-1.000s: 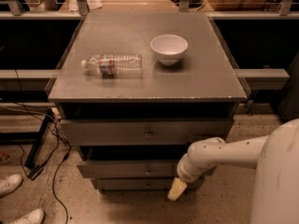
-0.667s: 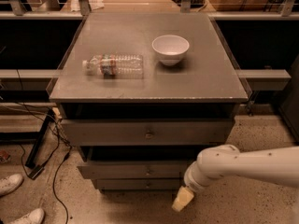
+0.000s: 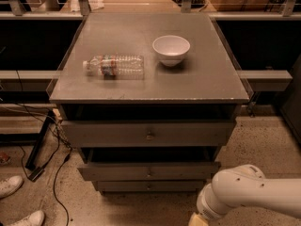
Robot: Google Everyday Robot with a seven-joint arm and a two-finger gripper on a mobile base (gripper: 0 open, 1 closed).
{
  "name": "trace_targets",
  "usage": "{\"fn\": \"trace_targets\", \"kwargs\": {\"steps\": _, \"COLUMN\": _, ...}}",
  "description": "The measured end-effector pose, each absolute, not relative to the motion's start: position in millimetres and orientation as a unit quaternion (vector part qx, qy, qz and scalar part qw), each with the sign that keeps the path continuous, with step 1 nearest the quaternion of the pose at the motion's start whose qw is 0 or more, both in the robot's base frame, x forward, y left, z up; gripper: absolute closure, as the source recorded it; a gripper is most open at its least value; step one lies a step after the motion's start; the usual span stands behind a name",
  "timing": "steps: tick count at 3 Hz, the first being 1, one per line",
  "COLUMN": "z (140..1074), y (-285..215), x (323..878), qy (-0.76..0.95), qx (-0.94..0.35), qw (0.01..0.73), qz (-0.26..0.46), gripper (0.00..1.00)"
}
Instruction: Open middle drawer
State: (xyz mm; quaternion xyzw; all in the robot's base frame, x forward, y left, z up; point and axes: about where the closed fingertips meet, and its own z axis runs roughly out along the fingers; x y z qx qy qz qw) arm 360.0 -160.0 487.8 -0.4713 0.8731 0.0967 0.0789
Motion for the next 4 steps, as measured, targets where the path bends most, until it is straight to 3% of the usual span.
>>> {"fn": "trace_targets", "kwargs": {"steps": 1, "z": 488.8, "y": -157.7, "x": 364.7, "qy": 0.871, "qx": -0.474, "qw": 0.085, "qz": 0.096, "gripper": 0.0}}
{"fn": "trace_targets", "kwargs": {"steps": 4, "z": 486.3, "y": -110.7, "x": 463.4, "qy": 0.835, "qx": -0.517, "qw": 0.158, "qz": 0.104, "gripper": 0.0}}
